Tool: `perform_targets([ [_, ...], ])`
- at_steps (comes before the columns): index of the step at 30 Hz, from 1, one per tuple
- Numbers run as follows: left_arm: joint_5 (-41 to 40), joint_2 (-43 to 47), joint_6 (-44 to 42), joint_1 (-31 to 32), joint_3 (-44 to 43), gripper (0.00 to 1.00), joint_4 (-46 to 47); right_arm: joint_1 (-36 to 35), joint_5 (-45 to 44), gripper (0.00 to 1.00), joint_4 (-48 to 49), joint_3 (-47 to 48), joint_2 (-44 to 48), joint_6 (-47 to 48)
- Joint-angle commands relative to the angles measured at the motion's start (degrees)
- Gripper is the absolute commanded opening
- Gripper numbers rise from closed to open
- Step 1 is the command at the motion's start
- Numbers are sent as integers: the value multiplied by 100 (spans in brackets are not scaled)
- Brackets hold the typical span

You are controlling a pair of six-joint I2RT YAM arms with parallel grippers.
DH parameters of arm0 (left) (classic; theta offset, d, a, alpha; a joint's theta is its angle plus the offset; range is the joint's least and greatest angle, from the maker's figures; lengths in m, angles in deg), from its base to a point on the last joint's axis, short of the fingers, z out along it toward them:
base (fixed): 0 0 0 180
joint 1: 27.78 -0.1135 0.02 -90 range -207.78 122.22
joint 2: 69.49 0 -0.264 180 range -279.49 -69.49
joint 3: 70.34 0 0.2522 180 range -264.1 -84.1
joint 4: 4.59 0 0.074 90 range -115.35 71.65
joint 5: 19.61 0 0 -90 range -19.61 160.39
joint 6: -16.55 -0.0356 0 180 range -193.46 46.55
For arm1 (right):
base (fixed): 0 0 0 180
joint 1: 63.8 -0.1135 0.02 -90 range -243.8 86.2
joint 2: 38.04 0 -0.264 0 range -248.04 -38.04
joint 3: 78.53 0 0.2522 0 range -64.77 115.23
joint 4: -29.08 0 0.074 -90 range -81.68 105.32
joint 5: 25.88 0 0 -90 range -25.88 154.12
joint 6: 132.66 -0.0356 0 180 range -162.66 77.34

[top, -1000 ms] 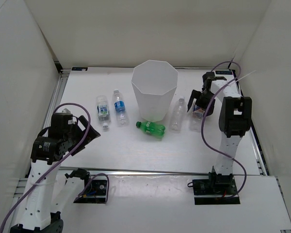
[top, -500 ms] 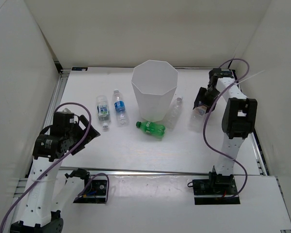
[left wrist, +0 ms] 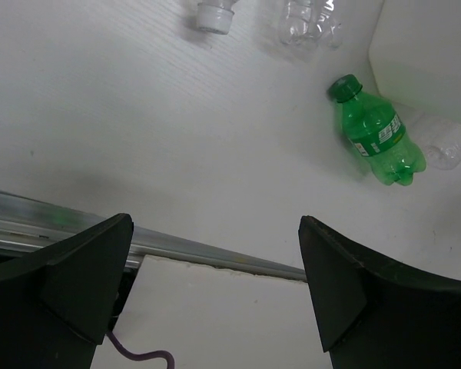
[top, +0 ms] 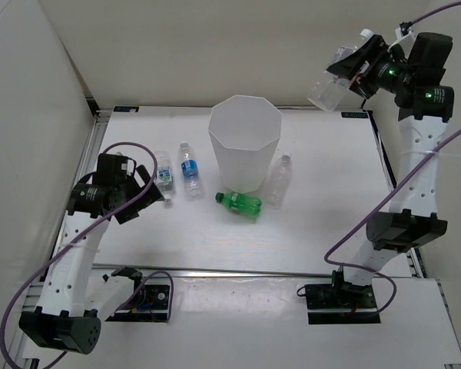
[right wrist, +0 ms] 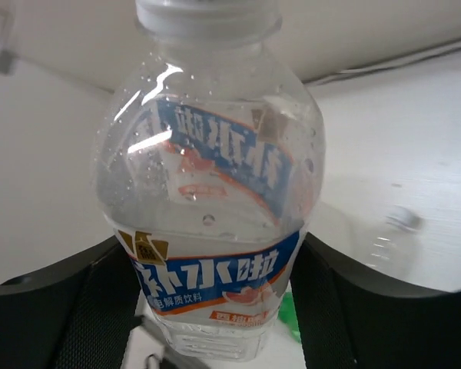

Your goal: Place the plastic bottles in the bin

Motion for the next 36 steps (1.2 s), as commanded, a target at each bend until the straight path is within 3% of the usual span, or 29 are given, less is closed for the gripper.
perform_targets([
  [1,144,-126,-281,-19,-323,100,288,-225,1357,74,1165,-527,-87,-976],
  [8,92,-188,-387,-19,-376,100,297,-1367,1112,78,1169,-273,-385,-485],
  [15,39,-4,-387,-132,-271,100,182,-1834,902,83,1020,-107,-790,-310],
  [19,39,171,-334,-133,-218,100,130,-1834,726,100,853,-45,-842,-169],
  [23,39,295,-282,-133,-103,100,77,-1703,726,100,792,305,-719,-141],
  [26,39,348,-229,-133,-42,100,-28,-1308,113,100,572,369,-203,-282],
  [28,39,400,-229,-133,-42,100,-29,-827,-841,100,571,-516,419,-580],
  [30,39,453,-229,-133,10,100,-29,-500,-1189,100,571,-1280,695,-661],
  [32,100,505,-229,-133,81,100,32,-87,-1077,100,492,-2318,757,-565],
  [33,161,506,-229,-133,142,100,33,10,-563,100,492,-2643,696,-459],
  [36,162,506,-229,-185,143,100,33,-50,-558,100,202,-3549,441,-4],
])
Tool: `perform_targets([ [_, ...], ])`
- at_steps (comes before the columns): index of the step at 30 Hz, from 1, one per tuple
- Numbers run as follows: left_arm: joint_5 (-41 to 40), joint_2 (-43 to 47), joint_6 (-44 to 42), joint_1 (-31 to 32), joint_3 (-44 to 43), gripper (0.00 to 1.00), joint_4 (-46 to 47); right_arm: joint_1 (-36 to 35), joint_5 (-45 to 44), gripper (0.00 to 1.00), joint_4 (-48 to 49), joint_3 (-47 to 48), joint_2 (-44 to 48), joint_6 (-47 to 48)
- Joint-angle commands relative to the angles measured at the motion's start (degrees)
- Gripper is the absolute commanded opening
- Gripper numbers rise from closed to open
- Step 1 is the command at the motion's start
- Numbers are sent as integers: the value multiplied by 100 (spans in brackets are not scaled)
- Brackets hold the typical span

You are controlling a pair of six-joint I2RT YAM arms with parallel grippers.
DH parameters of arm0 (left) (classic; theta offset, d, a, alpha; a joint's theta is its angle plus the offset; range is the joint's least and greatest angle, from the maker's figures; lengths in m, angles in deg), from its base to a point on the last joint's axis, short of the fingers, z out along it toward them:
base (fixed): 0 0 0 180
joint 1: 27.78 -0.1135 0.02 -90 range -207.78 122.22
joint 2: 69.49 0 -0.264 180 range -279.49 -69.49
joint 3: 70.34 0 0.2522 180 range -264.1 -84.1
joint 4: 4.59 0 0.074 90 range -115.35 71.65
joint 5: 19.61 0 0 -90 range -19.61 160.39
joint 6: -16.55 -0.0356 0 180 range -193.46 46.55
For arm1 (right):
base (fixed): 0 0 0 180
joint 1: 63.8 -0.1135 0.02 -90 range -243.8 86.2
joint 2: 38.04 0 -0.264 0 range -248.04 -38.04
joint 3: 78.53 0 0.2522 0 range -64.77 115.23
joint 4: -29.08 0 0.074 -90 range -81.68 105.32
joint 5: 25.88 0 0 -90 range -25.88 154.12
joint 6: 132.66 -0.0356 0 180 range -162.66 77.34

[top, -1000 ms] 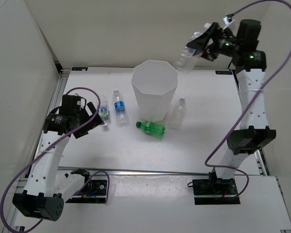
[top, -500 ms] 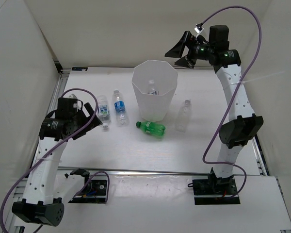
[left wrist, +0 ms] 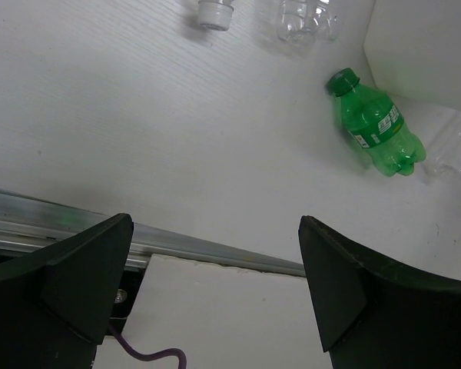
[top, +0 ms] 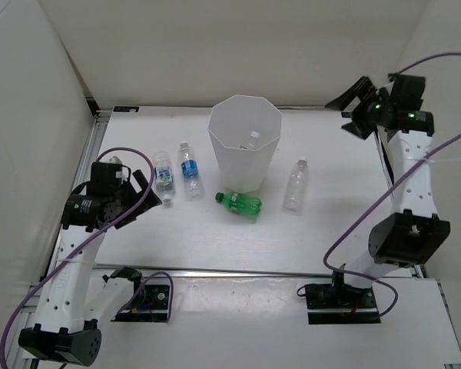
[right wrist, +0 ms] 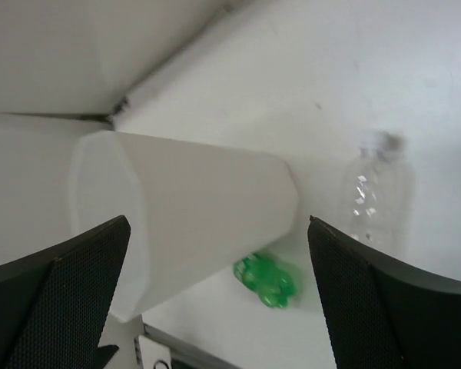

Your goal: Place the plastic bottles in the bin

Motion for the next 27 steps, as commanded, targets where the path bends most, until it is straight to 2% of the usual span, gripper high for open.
perform_targets([
  [1,83,91,18,-74,29,100,20,-258,-59,100,-469,-998,-525,490],
  [4,83,91,71,-74,90,100,20,-398,-253,100,-469,-1359,-726,666],
  [9,197,214,132,-74,292,100,20,-697,-577,100,-741,-1141,-1516,1000],
  [17,84,380,299,-74,240,100,-243,-944,-842,100,-794,-1132,-2142,1229],
  [27,-92,538,405,-74,240,100,-490,-996,-913,90,-794,-1316,-2758,1404],
])
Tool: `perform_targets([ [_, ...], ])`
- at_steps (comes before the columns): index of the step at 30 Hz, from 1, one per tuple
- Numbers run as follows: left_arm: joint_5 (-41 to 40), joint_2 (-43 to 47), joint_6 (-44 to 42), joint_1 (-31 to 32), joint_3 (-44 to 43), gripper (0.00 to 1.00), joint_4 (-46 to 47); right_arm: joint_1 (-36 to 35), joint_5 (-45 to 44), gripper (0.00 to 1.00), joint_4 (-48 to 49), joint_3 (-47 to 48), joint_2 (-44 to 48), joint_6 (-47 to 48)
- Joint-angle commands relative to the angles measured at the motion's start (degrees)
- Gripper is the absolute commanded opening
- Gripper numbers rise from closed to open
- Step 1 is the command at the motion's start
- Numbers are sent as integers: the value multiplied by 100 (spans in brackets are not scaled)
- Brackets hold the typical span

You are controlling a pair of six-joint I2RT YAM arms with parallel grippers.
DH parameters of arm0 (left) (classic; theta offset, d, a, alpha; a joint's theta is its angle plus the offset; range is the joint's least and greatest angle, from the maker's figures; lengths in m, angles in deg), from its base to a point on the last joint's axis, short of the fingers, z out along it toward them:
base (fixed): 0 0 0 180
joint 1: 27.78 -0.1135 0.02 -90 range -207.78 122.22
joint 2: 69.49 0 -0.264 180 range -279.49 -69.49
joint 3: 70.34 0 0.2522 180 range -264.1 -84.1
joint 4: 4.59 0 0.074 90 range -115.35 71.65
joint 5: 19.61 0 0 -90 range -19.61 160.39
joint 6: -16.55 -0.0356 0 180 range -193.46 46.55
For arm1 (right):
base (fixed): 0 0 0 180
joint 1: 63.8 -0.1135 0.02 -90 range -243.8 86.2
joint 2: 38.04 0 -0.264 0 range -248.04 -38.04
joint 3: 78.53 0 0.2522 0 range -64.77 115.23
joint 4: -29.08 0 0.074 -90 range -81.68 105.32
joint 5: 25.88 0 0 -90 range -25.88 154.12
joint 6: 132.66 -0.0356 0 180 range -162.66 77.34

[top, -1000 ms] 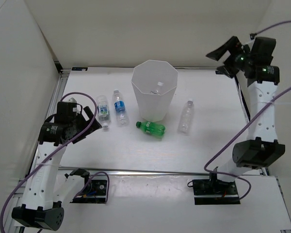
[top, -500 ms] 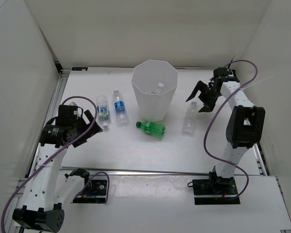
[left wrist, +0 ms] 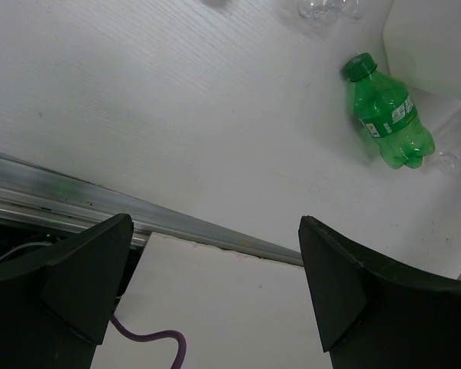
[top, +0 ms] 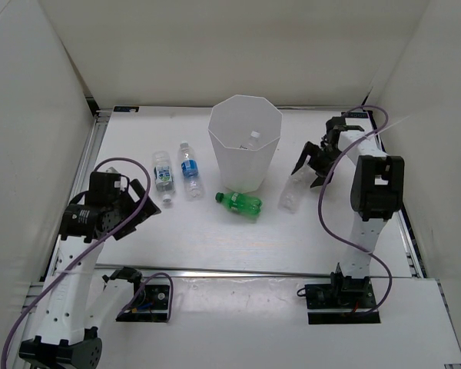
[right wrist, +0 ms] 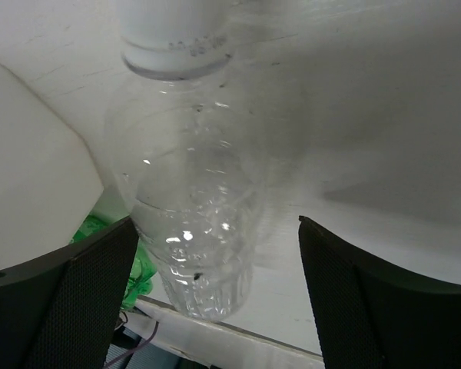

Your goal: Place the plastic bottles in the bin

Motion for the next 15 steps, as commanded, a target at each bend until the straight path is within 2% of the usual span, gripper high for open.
perform_targets([
  [1,-141,141,120,-35,-40,100,-129,-41,-106,86,-66,0,-91,216],
  [12,-193,194,174,-35,74,100,-129,-94,43,63,-119,324,-276,400],
  [15,-193,194,174,-35,74,100,-68,-94,43,56,-250,491,-22,400],
])
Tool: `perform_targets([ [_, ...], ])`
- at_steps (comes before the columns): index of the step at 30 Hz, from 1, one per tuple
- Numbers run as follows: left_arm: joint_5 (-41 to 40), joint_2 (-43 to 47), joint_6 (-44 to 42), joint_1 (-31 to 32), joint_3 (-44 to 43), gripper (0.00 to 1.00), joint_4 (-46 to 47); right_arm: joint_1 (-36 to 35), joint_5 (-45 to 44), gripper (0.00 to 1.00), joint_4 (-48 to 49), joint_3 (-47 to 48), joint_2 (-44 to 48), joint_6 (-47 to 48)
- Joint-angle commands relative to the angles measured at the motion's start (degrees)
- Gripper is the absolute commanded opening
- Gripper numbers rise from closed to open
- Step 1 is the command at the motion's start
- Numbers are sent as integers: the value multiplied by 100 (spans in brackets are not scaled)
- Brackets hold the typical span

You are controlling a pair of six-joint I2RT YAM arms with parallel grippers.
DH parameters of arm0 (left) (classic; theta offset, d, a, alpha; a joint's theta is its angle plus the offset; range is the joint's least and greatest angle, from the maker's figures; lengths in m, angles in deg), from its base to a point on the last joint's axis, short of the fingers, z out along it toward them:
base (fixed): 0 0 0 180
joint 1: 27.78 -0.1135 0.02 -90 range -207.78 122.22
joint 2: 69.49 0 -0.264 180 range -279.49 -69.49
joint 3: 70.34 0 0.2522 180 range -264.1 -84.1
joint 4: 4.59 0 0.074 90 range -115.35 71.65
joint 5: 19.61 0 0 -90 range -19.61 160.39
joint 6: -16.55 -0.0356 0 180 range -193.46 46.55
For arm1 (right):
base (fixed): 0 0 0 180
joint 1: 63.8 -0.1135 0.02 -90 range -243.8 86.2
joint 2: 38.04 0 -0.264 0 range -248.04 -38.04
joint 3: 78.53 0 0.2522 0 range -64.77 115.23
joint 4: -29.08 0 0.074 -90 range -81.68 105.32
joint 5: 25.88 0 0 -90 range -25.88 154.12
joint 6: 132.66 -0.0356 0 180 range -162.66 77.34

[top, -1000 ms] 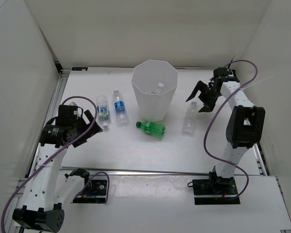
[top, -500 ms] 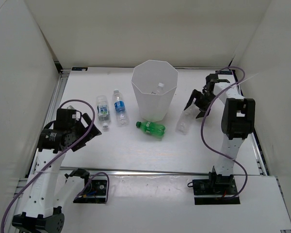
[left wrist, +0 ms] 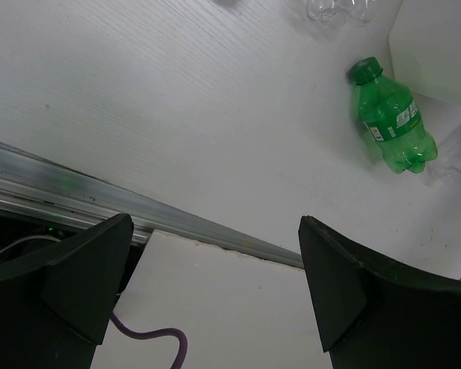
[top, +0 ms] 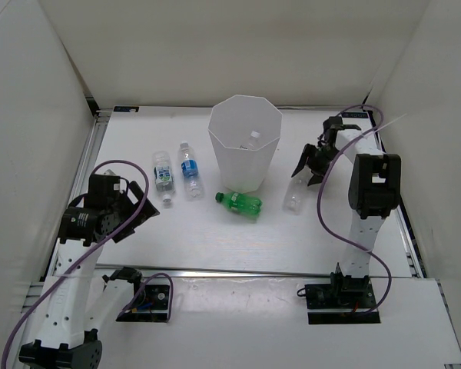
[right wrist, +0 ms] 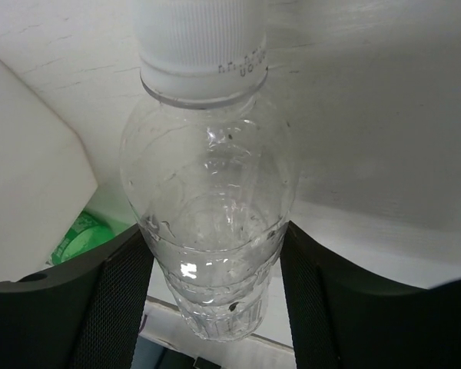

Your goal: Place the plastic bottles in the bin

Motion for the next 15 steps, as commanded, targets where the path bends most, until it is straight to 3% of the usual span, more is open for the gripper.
perform_targets([
  [1,-67,61,23,-35,42,100,74,-24,89,56,-161,354,263,77],
  [7,-14,8,23,-35,94,100,127,28,256,55,-407,1065,931,-29],
  [15,91,-238,-188,-35,94,100,355,449,739,59,-1083,4113,808,-511],
])
